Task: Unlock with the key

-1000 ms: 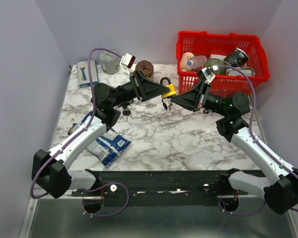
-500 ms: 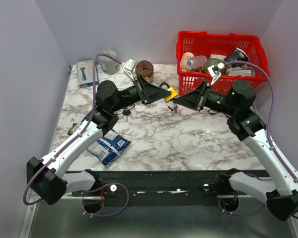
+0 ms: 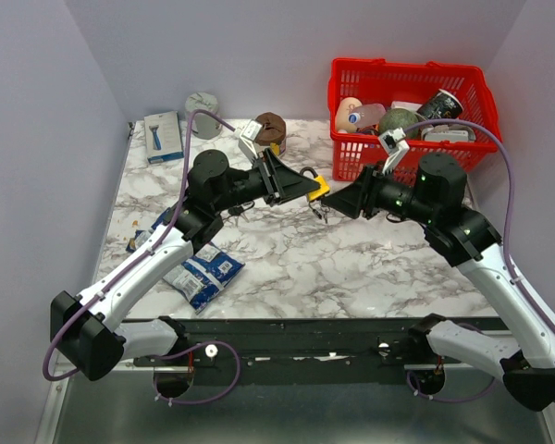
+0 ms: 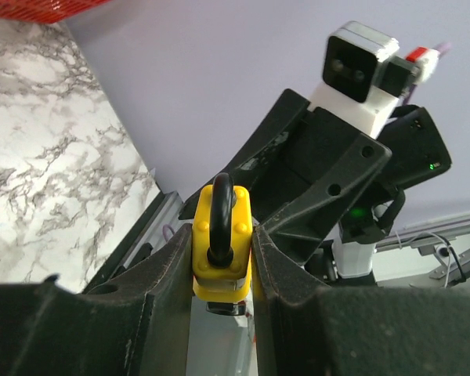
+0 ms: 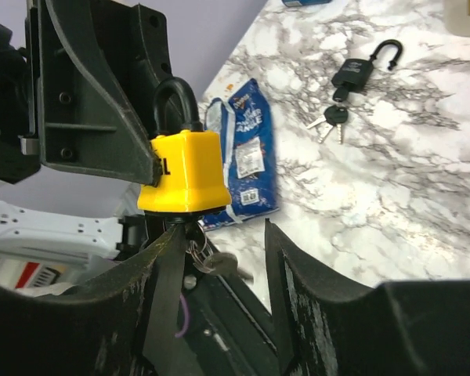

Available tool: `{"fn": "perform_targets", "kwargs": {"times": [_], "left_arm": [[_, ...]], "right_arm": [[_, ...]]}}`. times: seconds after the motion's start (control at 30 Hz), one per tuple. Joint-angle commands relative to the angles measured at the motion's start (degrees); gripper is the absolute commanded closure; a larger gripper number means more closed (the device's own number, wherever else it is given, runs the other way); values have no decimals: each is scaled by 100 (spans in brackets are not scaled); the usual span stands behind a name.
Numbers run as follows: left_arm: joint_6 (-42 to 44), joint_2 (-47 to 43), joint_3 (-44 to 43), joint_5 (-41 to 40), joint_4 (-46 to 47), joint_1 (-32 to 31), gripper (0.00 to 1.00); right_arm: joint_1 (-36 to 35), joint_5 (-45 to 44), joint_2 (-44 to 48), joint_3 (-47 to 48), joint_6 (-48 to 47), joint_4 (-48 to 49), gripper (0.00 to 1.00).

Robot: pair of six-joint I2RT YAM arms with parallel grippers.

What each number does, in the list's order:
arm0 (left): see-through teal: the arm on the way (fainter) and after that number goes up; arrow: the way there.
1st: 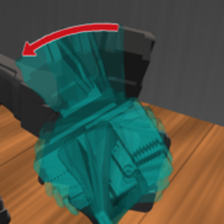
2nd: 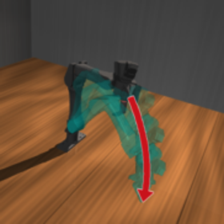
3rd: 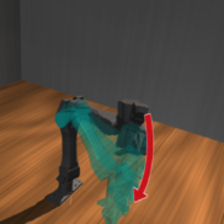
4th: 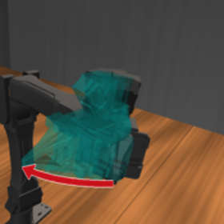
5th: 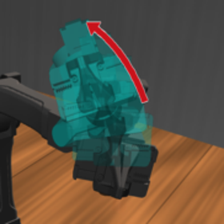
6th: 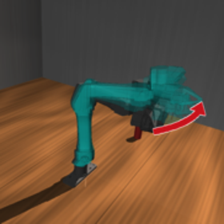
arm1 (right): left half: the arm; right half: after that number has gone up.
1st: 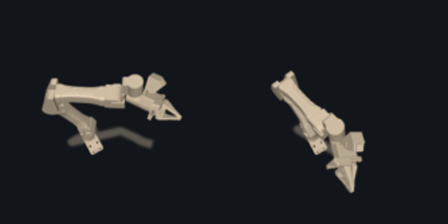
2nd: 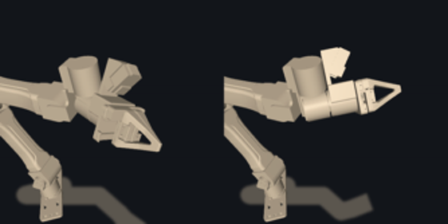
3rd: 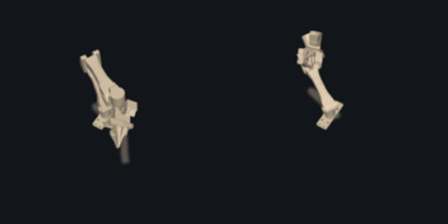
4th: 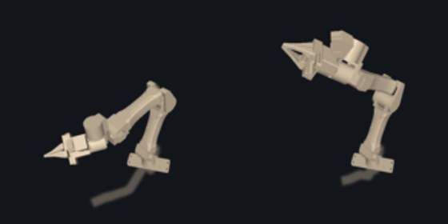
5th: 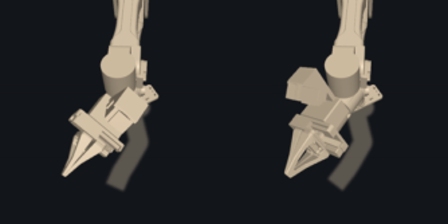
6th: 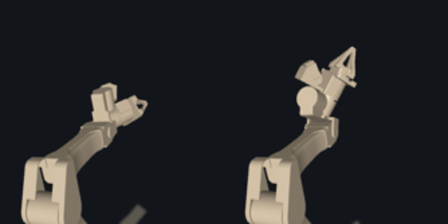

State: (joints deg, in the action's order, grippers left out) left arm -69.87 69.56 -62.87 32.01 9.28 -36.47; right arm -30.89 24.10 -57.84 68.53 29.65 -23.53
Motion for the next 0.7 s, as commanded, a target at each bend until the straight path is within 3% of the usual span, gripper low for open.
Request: {"fn": "perform_targets", "kwargs": {"times": [0.0,0.2,0.67], "left_arm": [[-97,58,-111,95,-321,-89,100],[-115,84,-120,77,-392,-80,100],[34,49,-182,-221,-778,-36,100]], "right_arm": [[-338,-791,-34,362,-758,-266,47],[-804,-1328,-218,635,-1075,-407,47],[-1269,-1566,-526,1030,-1075,-618,47]]}}
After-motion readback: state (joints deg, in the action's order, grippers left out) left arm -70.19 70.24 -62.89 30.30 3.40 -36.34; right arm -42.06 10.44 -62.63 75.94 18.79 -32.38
